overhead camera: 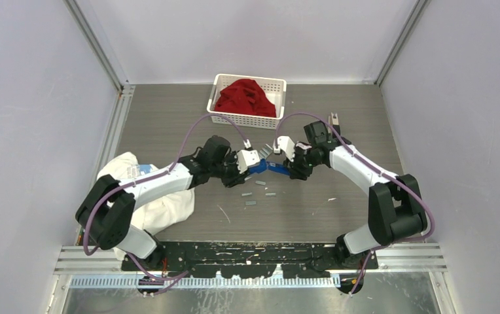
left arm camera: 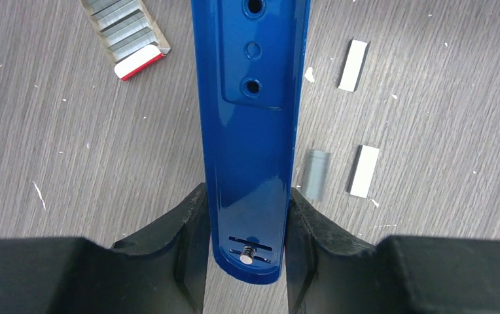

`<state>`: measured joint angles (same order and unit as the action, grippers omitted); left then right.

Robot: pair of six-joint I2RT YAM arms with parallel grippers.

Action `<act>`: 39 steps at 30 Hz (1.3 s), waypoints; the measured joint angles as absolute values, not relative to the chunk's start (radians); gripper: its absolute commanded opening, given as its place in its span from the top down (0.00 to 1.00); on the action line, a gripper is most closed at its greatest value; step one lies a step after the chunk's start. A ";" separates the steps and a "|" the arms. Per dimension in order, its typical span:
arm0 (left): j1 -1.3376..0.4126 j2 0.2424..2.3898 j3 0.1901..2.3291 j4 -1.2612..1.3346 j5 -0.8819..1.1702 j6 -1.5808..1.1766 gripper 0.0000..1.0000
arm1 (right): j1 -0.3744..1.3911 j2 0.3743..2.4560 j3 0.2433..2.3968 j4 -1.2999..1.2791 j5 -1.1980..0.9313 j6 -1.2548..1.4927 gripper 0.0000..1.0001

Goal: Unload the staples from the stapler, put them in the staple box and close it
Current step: Unload the staple at the center of the board.

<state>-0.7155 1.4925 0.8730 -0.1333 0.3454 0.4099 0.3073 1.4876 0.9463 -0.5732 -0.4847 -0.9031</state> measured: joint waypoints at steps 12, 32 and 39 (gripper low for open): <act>-0.745 1.491 0.899 -0.177 0.309 0.400 1.00 | 0.292 1.451 0.931 -0.589 -0.526 -0.862 0.99; -0.930 1.198 0.617 0.260 0.239 -0.075 1.00 | 0.278 1.380 0.943 -0.797 -1.098 -0.825 0.99; -0.959 1.156 0.511 0.472 0.201 -0.189 1.00 | 0.279 1.380 0.959 -0.826 -1.161 -0.844 0.99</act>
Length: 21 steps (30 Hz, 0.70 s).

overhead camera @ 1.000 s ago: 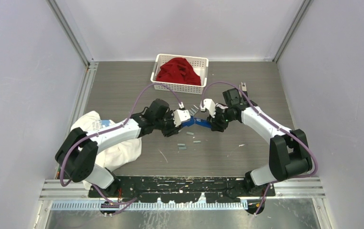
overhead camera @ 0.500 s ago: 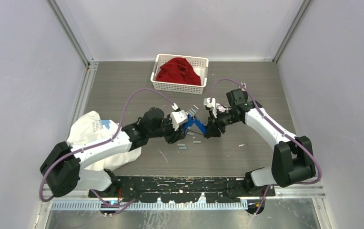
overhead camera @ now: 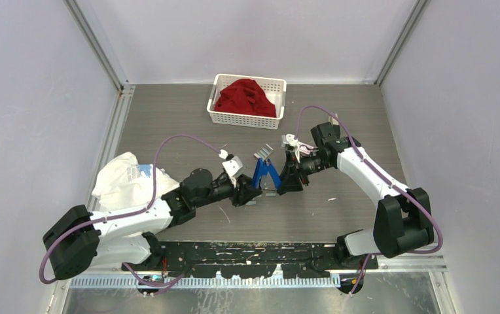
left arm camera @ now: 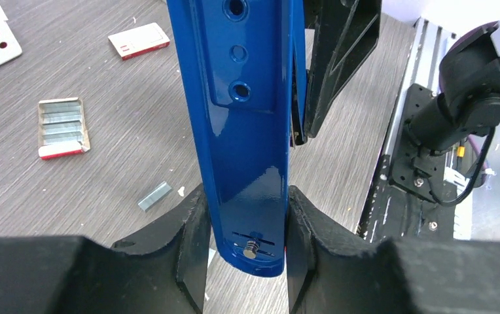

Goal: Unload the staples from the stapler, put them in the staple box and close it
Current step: Unload the staple at the center of the board.

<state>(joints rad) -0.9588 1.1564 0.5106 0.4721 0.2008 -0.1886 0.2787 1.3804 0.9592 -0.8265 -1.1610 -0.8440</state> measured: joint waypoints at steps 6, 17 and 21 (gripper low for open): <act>-0.967 1.145 0.481 0.560 0.192 -0.226 1.00 | 0.279 1.389 0.994 -0.881 -1.185 -0.874 0.99; -0.970 1.160 0.468 0.637 0.190 -0.260 1.00 | 0.280 1.415 1.023 -0.937 -1.217 -0.921 0.99; -0.970 1.180 0.467 0.667 0.191 -0.274 1.00 | 0.280 1.415 1.023 -0.936 -1.222 -0.911 0.99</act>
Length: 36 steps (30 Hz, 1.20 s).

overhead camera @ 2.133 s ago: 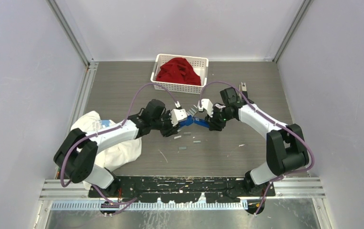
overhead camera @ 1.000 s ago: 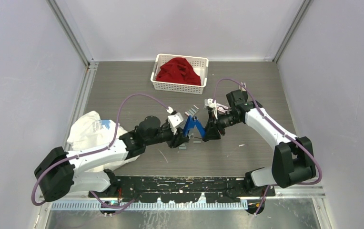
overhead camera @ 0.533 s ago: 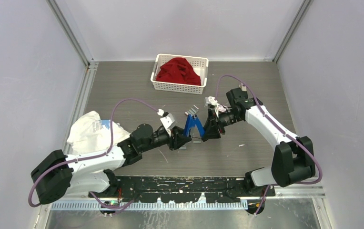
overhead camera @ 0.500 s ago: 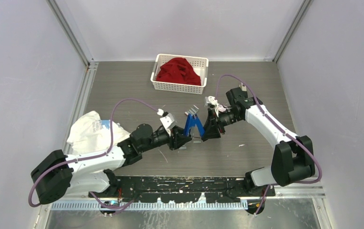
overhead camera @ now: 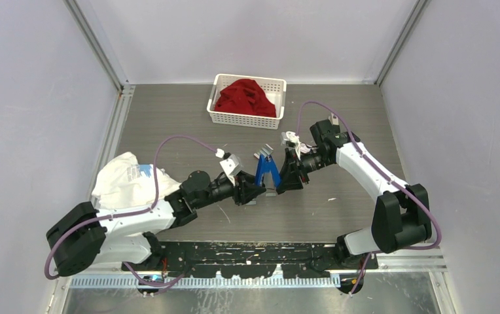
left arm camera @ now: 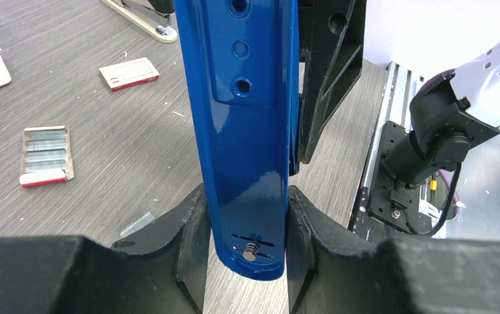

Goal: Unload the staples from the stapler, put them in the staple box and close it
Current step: Unload the staple at the center of the board.

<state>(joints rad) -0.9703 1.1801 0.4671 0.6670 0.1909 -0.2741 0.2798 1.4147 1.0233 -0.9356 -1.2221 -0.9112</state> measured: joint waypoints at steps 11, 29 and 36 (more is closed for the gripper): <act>-0.984 1.234 0.464 0.779 0.173 -0.312 1.00 | 0.286 1.415 1.004 -0.873 -1.282 -0.853 0.99; -1.006 1.308 0.443 0.916 0.111 -0.341 1.00 | 0.286 1.382 0.949 -0.711 -1.281 -0.696 0.80; -1.014 1.327 0.431 0.971 0.081 -0.344 1.00 | 0.284 1.380 0.946 -0.691 -1.284 -0.680 0.69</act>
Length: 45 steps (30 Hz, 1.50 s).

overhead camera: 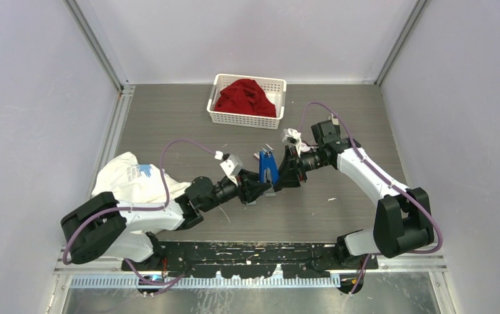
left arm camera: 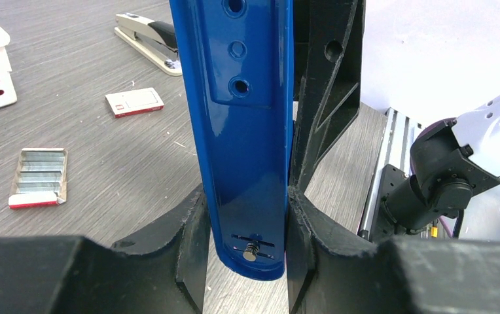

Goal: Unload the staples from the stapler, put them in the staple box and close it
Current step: Unload the staple at the center of the board.

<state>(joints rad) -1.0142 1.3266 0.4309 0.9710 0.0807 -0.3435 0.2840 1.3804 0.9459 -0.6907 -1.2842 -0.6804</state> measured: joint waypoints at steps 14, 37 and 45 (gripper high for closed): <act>-1.049 1.349 0.410 1.002 0.072 -0.333 1.00 | 0.286 1.378 0.936 -0.677 -1.324 -0.632 0.51; -1.063 1.381 0.381 1.066 0.047 -0.370 0.96 | 0.287 1.333 0.923 -0.570 -1.347 -0.579 0.99; -1.065 1.390 0.372 1.106 0.044 -0.379 0.34 | 0.287 1.333 0.923 -0.570 -1.337 -0.564 0.99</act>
<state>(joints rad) -1.0649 1.3903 0.3717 1.1061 0.0441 -0.3790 0.2874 1.3331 0.9234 -0.5697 -1.3369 -0.5636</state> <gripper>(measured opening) 0.522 0.351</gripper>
